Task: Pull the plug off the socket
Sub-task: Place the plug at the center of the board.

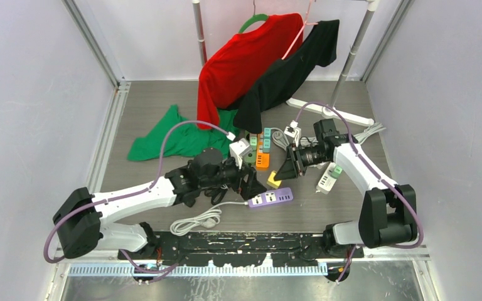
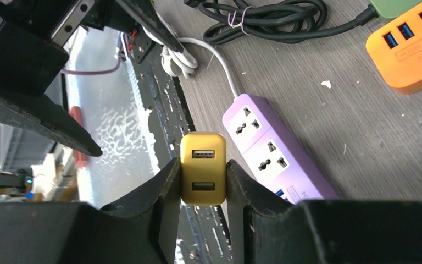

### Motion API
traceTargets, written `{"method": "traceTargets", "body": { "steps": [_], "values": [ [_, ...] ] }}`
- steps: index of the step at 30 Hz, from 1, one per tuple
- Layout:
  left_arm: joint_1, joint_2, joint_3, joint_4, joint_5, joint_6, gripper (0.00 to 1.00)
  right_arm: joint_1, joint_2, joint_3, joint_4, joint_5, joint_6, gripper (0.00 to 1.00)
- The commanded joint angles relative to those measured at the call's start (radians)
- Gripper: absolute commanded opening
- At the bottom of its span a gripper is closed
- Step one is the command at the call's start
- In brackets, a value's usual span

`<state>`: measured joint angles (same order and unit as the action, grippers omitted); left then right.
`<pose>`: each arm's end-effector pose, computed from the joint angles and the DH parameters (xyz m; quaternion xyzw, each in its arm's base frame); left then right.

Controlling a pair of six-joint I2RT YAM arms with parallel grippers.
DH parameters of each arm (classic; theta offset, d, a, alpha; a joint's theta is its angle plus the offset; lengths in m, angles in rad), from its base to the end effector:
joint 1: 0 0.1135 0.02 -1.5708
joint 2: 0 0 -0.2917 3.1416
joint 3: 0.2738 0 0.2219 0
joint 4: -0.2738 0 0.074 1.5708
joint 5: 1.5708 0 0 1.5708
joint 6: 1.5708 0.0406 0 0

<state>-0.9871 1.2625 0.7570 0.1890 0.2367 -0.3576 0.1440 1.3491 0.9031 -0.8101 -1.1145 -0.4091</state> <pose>0.1327 -0.2183 0.3052 0.3148 0.7431 -0.4377 0.3964 0.1956 0.0652 0.2727 -0.3086 0.7838 0.5002 0.2009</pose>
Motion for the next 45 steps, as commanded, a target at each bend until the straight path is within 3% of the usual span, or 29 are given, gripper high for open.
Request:
{"method": "traceTargets", "body": {
  "steps": [1, 12, 21, 27, 32, 45],
  "values": [
    [0.005, -0.008, 0.071, -0.109, -0.021, -0.121, 0.96, -0.012, 0.022, 0.046, 0.056, -0.062, 0.158, 0.04],
    [-0.022, 0.056, 0.202, -0.248, -0.178, -0.23, 0.88, -0.014, 0.083, 0.068, 0.034, -0.081, 0.177, 0.05],
    [-0.171, 0.203, 0.432, -0.519, -0.538, -0.181, 0.84, -0.015, 0.088, 0.068, 0.033, -0.084, 0.181, 0.05],
    [-0.249, 0.293, 0.553, -0.604, -0.668, -0.12, 0.71, -0.014, 0.093, 0.07, 0.034, -0.084, 0.181, 0.05],
    [-0.272, 0.369, 0.654, -0.673, -0.74, -0.113, 0.58, -0.014, 0.096, 0.072, 0.034, -0.084, 0.181, 0.05],
    [-0.283, 0.482, 0.744, -0.737, -0.795, -0.144, 0.58, -0.014, 0.108, 0.081, 0.015, -0.08, 0.162, 0.05]
  ]
}}
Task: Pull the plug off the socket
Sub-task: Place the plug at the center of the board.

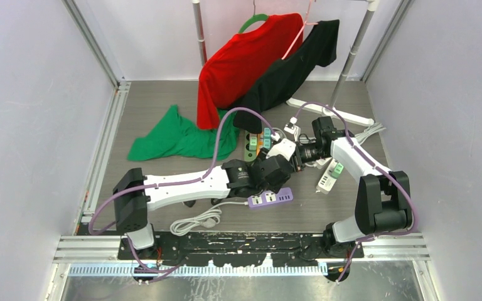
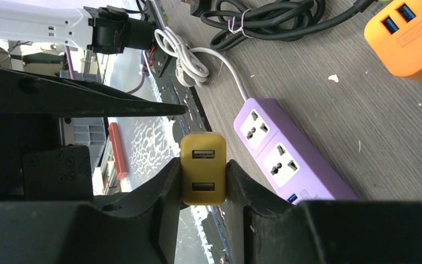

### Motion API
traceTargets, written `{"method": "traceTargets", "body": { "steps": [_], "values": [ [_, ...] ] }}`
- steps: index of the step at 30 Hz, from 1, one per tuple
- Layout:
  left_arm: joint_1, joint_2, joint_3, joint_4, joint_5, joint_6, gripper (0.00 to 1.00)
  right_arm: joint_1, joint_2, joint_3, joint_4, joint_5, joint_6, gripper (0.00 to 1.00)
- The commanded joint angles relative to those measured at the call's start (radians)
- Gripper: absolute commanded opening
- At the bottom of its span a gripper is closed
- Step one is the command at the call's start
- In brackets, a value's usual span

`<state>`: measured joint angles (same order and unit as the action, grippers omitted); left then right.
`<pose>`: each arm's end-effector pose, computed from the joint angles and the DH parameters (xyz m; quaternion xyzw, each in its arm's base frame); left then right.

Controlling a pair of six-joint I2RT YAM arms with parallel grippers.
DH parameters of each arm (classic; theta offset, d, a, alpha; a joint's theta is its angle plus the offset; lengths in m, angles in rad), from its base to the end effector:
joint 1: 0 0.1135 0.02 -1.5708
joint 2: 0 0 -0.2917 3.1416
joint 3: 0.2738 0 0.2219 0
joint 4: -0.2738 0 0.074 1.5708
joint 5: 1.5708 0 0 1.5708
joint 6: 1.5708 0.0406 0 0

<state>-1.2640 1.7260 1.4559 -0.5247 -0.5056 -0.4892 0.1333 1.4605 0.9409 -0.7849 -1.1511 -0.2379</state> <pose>0.1286 -0.3408 0.3243 0.2510 0.8656 -0.1334 0.4123 0.2200 0.0669 0.2621 -0.2244 0.8039 0.5329 0.1394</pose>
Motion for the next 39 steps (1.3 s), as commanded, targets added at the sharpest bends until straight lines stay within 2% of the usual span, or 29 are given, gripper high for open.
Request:
{"method": "traceTargets", "body": {
  "steps": [1, 20, 24, 27, 29, 31, 33, 35, 39],
  "values": [
    [-0.006, 0.023, 0.045, -0.019, -0.049, -0.012, 0.58, -0.003, -0.004, 0.043, -0.011, -0.044, -0.01, 0.05],
    [-0.006, 0.057, 0.024, 0.046, -0.001, -0.008, 0.58, -0.003, -0.011, 0.041, -0.02, -0.053, -0.022, 0.06],
    [-0.006, 0.061, 0.026, 0.051, 0.006, -0.003, 0.53, -0.003, -0.011, 0.042, -0.022, -0.056, -0.025, 0.06],
    [-0.006, 0.065, 0.026, 0.05, 0.012, 0.0, 0.45, -0.003, -0.009, 0.042, -0.023, -0.057, -0.026, 0.08],
    [-0.006, 0.066, 0.027, 0.048, 0.018, 0.003, 0.35, -0.003, -0.009, 0.041, -0.024, -0.058, -0.027, 0.1],
    [-0.005, 0.067, 0.026, 0.048, 0.021, 0.007, 0.18, -0.003, -0.009, 0.041, -0.025, -0.059, -0.028, 0.13],
    [-0.006, 0.066, 0.024, 0.043, 0.018, 0.008, 0.03, -0.003, -0.009, 0.042, -0.031, -0.059, -0.035, 0.22],
    [-0.005, 0.061, 0.017, 0.04, 0.01, 0.008, 0.0, -0.003, -0.012, 0.045, -0.048, -0.062, -0.058, 0.36],
    [-0.003, 0.035, -0.017, 0.04, -0.02, 0.008, 0.0, -0.003, -0.019, 0.055, -0.094, -0.064, -0.127, 0.62]
  ]
}}
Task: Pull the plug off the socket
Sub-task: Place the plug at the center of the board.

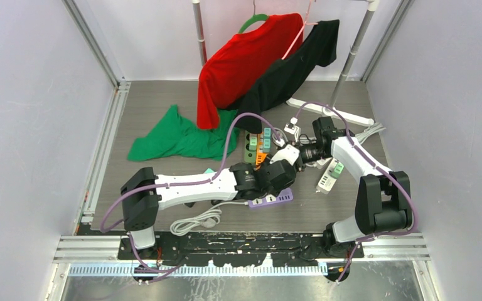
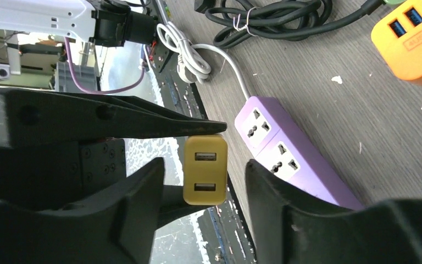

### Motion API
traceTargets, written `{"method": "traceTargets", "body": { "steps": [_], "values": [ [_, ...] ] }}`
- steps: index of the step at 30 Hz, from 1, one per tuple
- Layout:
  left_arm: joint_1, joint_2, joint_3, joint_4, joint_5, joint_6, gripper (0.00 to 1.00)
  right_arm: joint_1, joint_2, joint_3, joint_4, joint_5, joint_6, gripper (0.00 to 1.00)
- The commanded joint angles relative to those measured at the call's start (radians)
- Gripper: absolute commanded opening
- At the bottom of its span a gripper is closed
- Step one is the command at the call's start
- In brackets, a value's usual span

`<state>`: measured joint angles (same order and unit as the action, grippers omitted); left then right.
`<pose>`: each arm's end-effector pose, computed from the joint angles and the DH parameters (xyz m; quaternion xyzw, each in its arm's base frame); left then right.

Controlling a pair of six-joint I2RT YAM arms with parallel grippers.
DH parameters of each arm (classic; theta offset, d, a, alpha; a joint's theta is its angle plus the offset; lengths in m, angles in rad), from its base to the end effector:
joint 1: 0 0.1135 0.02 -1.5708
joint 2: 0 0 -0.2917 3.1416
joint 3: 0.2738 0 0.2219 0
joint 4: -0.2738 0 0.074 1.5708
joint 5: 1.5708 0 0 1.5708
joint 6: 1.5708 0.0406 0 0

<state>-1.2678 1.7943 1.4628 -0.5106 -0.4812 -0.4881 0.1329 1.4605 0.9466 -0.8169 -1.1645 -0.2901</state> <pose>0.1311 -0.3565 0.3031 0.2663 0.8716 -0.1241 0.3924 0.2179 0.0668 0.2632 -0.2384 0.7969 0.5364 0.1425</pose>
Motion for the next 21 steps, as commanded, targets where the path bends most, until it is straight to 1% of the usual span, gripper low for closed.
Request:
{"method": "traceTargets", "body": {
  "steps": [1, 3, 6, 9, 12, 16, 21],
  "values": [
    [0.002, -0.043, -0.037, 0.027, -0.052, 0.006, 0.0, -0.003, -0.021, 0.051, -0.078, -0.05, -0.097, 0.66],
    [0.002, -0.069, -0.064, 0.028, -0.076, 0.005, 0.0, -0.003, -0.024, 0.058, -0.109, -0.05, -0.143, 0.72],
    [0.002, -0.117, -0.116, 0.011, -0.151, -0.026, 0.0, -0.003, -0.028, 0.063, -0.143, -0.049, -0.203, 0.77],
    [0.007, -0.178, -0.187, -0.011, -0.238, -0.051, 0.0, -0.003, -0.031, 0.066, -0.17, -0.042, -0.244, 0.79],
    [0.027, -0.228, -0.249, -0.027, -0.283, -0.053, 0.0, -0.005, -0.032, 0.069, -0.183, -0.035, -0.267, 0.79],
    [0.086, -0.286, -0.324, -0.047, -0.278, -0.083, 0.0, -0.005, -0.032, 0.069, -0.185, -0.025, -0.272, 0.79],
    [0.226, -0.365, -0.417, -0.061, -0.174, -0.165, 0.0, -0.01, -0.032, 0.067, -0.185, -0.021, -0.276, 0.79]
  ]
}}
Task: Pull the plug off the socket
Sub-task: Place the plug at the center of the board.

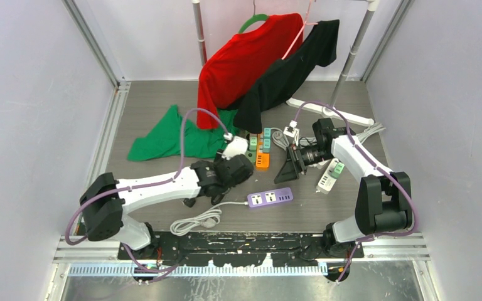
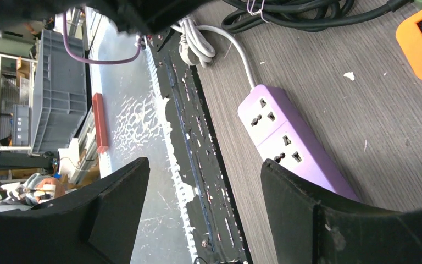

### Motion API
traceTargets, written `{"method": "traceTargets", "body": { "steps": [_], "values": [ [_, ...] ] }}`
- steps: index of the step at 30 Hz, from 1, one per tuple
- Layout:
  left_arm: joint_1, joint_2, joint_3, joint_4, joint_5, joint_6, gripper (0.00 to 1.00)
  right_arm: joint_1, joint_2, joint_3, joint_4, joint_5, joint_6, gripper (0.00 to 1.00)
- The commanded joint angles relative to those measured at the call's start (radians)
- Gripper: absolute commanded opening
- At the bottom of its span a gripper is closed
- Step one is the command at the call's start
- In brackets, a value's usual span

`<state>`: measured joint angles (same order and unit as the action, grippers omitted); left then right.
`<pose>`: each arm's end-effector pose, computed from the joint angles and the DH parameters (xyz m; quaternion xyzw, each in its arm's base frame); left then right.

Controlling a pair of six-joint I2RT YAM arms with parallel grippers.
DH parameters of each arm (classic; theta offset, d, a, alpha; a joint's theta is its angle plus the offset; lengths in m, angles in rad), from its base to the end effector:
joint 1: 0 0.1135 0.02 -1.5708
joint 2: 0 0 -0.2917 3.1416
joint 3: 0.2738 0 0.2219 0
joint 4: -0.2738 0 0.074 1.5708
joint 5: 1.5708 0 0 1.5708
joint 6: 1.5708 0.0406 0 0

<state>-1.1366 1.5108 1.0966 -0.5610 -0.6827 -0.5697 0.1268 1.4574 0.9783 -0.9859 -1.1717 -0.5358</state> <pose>0.1416 -0.2445 0.2863 0.1576 0.8924 0.0022 0.4229 0.2073 0.0641 0.2688 -0.2983 0.7773 0.5317 0.1553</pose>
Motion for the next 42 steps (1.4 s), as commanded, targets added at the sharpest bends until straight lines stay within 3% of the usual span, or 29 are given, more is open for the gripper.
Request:
{"method": "traceTargets", "body": {
  "steps": [1, 8, 14, 24, 42],
  "values": [
    [0.123, -0.098, -0.072, -0.002, 0.061, -0.094, 0.0, -0.006, -0.029, 0.036, -0.016, -0.014, -0.031, 0.79],
    [0.299, -0.16, -0.164, 0.003, 0.194, -0.171, 0.0, -0.01, -0.031, 0.032, -0.017, -0.015, -0.037, 0.79],
    [0.384, -0.089, -0.14, -0.06, 0.257, -0.222, 0.0, -0.012, -0.032, 0.03, -0.019, -0.018, -0.042, 0.79],
    [0.402, 0.061, -0.026, -0.141, 0.343, -0.213, 0.0, -0.013, -0.036, 0.029, -0.029, -0.025, -0.059, 0.79],
    [0.403, 0.112, -0.005, -0.126, 0.371, -0.191, 0.03, -0.015, -0.037, 0.03, -0.048, -0.033, -0.085, 0.8]
  ]
}}
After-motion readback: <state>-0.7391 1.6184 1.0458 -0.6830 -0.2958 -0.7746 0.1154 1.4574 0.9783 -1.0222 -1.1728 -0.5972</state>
